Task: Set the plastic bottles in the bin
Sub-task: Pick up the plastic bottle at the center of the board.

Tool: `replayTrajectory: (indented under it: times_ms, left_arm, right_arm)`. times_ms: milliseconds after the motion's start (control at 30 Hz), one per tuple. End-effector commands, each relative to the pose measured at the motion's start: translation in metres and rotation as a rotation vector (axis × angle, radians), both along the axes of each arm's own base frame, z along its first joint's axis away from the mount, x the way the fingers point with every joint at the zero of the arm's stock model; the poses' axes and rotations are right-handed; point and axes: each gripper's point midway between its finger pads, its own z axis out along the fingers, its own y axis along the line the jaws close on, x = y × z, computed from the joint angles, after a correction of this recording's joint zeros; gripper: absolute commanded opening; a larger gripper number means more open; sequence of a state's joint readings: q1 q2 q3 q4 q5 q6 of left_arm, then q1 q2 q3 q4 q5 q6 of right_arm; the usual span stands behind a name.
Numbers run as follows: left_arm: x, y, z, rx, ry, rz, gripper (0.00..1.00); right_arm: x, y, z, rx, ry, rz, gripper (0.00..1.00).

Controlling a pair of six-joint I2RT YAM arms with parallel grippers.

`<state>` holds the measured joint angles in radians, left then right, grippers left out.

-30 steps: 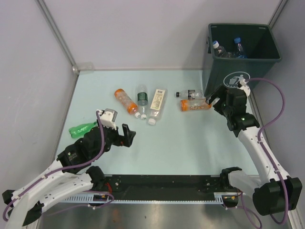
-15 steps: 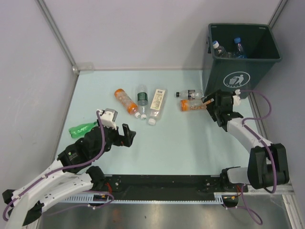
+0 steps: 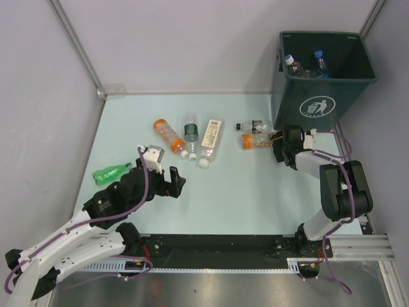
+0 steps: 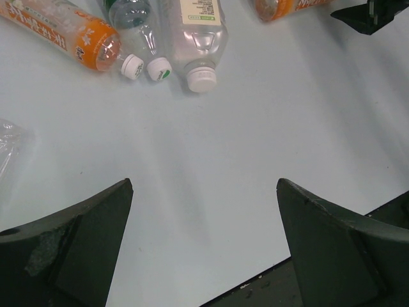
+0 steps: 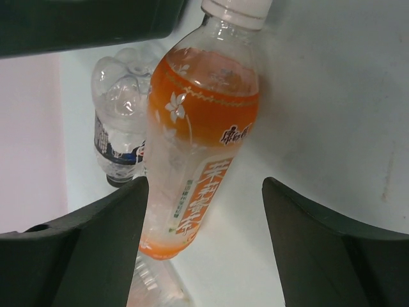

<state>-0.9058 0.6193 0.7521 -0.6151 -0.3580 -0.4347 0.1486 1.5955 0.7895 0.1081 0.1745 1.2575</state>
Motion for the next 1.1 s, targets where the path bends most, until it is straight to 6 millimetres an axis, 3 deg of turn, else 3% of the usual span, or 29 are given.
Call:
replayTrajectory:
  times_ms: [0,267,633,667,800,967,1067]
  left_arm:
    - [0.002,-0.01,0.007,-0.011,-0.014,-0.036,1.0]
    - [0.004,-0.013,0.008,-0.006,-0.021,-0.05,1.0]
    - [0.004,-0.013,0.008,-0.003,-0.019,-0.056,1.0]
    - [0.005,-0.013,0.008,-0.003,-0.019,-0.054,1.0]
    - [0.005,-0.012,0.007,-0.003,-0.019,-0.053,1.0]
    - [0.004,-0.013,0.008,-0.005,-0.019,-0.056,1.0]
    - [0.004,-0.012,0.009,-0.009,-0.022,-0.057,1.0]
  right_arm:
    - [0.017,-0.012,0.002,0.009,-0.061,-0.068,0.77]
    - [0.037,-0.019,-0.012,0.021,-0.065,-0.082,0.77]
    - [0.048,-0.026,-0.028,-0.003,-0.043,-0.091,0.73]
    - [0.049,-0.029,-0.029,-0.002,-0.043,-0.094,0.71]
    - [0.054,-0.03,-0.025,-0.001,-0.063,-0.076,0.47]
    - [0.051,-0.031,-0.005,-0.05,-0.089,-0.065,0.38]
    - [0.047,-0.027,0.02,-0.091,-0.124,-0.05,0.33]
